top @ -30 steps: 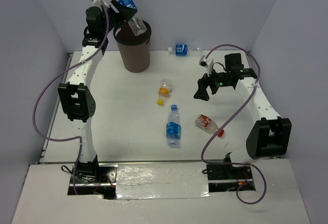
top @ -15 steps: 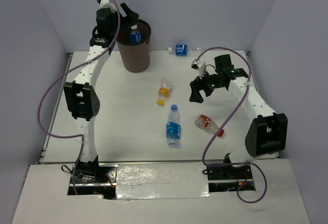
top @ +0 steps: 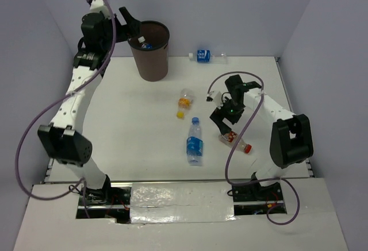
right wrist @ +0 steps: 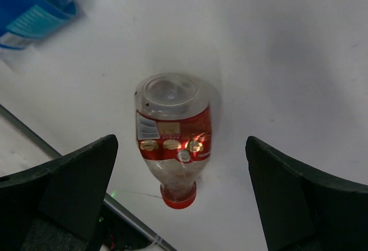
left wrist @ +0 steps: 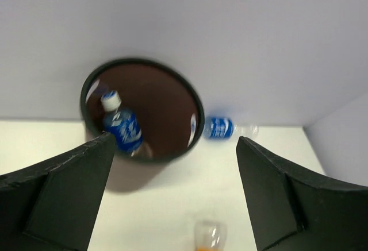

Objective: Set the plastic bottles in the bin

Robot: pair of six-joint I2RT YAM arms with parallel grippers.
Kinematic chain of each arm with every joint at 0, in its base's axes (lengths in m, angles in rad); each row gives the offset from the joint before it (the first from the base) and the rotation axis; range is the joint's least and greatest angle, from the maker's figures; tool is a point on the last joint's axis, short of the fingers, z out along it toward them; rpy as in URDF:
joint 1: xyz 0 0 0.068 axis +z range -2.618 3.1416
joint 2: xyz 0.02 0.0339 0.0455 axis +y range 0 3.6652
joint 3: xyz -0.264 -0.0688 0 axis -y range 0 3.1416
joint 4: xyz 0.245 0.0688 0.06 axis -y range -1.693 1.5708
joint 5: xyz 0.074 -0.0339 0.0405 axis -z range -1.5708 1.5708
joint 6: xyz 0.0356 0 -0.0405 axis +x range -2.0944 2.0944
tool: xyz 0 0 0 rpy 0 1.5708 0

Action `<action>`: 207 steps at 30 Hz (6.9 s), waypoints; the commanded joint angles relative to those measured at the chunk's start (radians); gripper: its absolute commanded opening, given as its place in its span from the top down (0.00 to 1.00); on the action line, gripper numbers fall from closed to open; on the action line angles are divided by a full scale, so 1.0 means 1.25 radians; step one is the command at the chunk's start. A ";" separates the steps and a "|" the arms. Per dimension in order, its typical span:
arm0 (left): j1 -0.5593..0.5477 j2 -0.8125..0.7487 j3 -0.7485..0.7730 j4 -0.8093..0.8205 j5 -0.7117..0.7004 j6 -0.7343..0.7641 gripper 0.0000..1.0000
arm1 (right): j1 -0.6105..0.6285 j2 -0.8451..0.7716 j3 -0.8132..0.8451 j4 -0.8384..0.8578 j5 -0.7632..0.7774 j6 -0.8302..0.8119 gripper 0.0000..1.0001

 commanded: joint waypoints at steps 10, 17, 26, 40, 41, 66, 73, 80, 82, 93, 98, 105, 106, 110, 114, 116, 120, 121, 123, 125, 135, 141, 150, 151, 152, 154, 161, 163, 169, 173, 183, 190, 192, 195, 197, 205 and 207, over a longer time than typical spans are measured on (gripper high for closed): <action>0.053 -0.435 -0.494 -0.022 0.013 -0.006 0.01 | 0.064 0.062 -0.103 0.018 0.154 -0.015 0.06; 0.060 -0.534 -0.695 -0.025 0.089 -0.099 0.01 | 0.066 0.076 -0.118 0.059 0.215 -0.032 0.29; 0.060 -0.598 -0.896 0.118 0.215 -0.221 0.01 | 0.068 0.089 0.142 -0.021 -0.009 -0.020 0.76; -0.093 -0.340 -0.884 0.625 0.417 -0.347 0.01 | 0.080 0.275 0.726 -0.002 -0.461 0.364 0.79; -0.108 -0.325 -0.857 0.641 0.417 -0.347 0.01 | 0.079 0.265 0.713 0.035 -0.478 0.401 0.80; -0.210 -0.065 -0.588 0.577 0.479 -0.315 0.44 | 0.054 0.140 0.433 0.681 -0.541 0.956 0.63; -0.184 -0.045 -0.457 0.373 0.474 -0.204 0.76 | 0.031 0.139 0.455 0.614 -0.568 0.790 0.04; -0.022 -0.023 -0.287 0.255 0.417 -0.156 0.79 | -0.042 0.067 0.426 0.490 -0.528 0.479 0.00; 0.000 0.023 -0.228 0.252 0.407 -0.178 0.79 | -0.042 0.048 0.398 0.421 -0.548 0.400 0.00; 0.044 0.351 0.198 0.174 0.287 -0.244 0.68 | -0.023 -0.055 0.212 0.298 -0.500 0.192 0.00; 0.044 0.383 0.236 0.126 0.188 -0.245 0.30 | -0.015 -0.065 0.167 0.318 -0.427 0.227 0.00; 0.044 0.369 0.223 0.102 0.209 -0.244 0.03 | 0.051 -0.001 0.156 0.209 -0.306 0.207 0.00; 0.044 0.360 0.220 0.102 0.212 -0.239 0.02 | 0.072 0.007 0.156 0.182 -0.276 0.195 0.00; 0.044 0.329 0.213 0.105 0.223 -0.237 0.01 | 0.115 0.101 0.207 0.108 -0.179 0.178 0.00; 0.044 0.295 0.220 0.104 0.233 -0.227 0.01 | 0.135 0.202 0.277 0.022 -0.135 0.243 0.00; 0.044 0.269 0.220 0.098 0.232 -0.217 0.01 | 0.149 0.227 0.287 -0.001 -0.109 0.262 0.00; 0.044 0.195 0.167 0.077 0.223 -0.174 0.01 | 0.177 0.291 0.329 -0.092 -0.049 0.330 0.00; 0.044 0.149 0.112 0.078 0.213 -0.162 0.01 | 0.177 0.326 0.361 -0.115 -0.050 0.340 0.00; 0.043 0.094 0.045 0.083 0.197 -0.125 0.01 | 0.178 0.352 0.378 -0.150 -0.080 0.367 0.00; 0.043 0.005 -0.066 0.088 0.167 -0.102 0.00 | 0.177 0.368 0.384 -0.146 -0.115 0.389 0.00; 0.043 -0.369 -0.463 0.089 0.054 -0.040 0.01 | 0.180 0.416 0.341 -0.085 -0.133 0.524 0.01; 0.044 -0.520 -0.680 0.160 0.024 -0.099 0.01 | 0.184 0.449 0.350 -0.071 -0.106 0.529 0.03; 0.044 -0.626 -0.799 0.078 0.030 -0.104 0.01 | 0.184 0.474 0.358 -0.065 -0.134 0.547 0.25; 0.044 -0.631 -0.820 0.080 0.057 -0.107 0.00 | 0.184 0.474 0.356 -0.063 -0.139 0.546 0.29; 0.044 -0.636 -0.830 0.088 0.074 -0.112 0.00 | 0.184 0.470 0.352 -0.058 -0.142 0.547 0.30; 0.044 -0.648 -0.868 0.129 0.145 -0.123 0.01 | 0.178 0.450 0.340 -0.050 -0.158 0.543 0.36; 0.030 -0.604 -0.979 0.332 0.349 -0.248 0.01 | 0.151 0.346 0.295 -0.034 -0.218 0.488 0.68; -0.003 -0.579 -0.985 0.351 0.365 -0.258 0.01 | 0.135 0.318 0.296 -0.036 -0.248 0.464 0.76; -0.124 -0.425 -0.946 0.397 0.394 -0.249 0.01 | 0.101 0.282 0.333 -0.050 -0.303 0.410 0.86; -0.174 -0.331 -0.901 0.437 0.430 -0.261 0.01 | 0.077 0.255 0.389 -0.049 -0.347 0.399 0.89; -0.255 -0.128 -0.717 0.414 0.467 -0.292 0.01 | 0.027 0.238 0.585 0.042 -0.331 0.504 0.92; -0.308 -0.047 -0.597 0.369 0.404 -0.250 0.01 | 0.030 0.250 0.603 0.101 -0.309 0.588 0.96; -0.318 -0.029 -0.566 0.305 0.363 -0.224 0.01 | 0.030 0.248 0.601 0.114 -0.319 0.610 0.96; -0.325 0.000 -0.531 0.261 0.320 -0.209 0.01 | 0.030 0.229 0.584 0.155 -0.336 0.637 0.95; -0.327 0.005 -0.518 0.256 0.315 -0.206 0.01 | 0.028 0.223 0.577 0.168 -0.346 0.653 0.94; -0.329 -0.013 -0.489 0.195 0.282 -0.167 0.31 | 0.027 0.213 0.556 0.205 -0.368 0.655 0.54; -0.327 -0.022 -0.465 0.168 0.271 -0.142 0.37 | 0.027 0.210 0.555 0.207 -0.369 0.649 0.29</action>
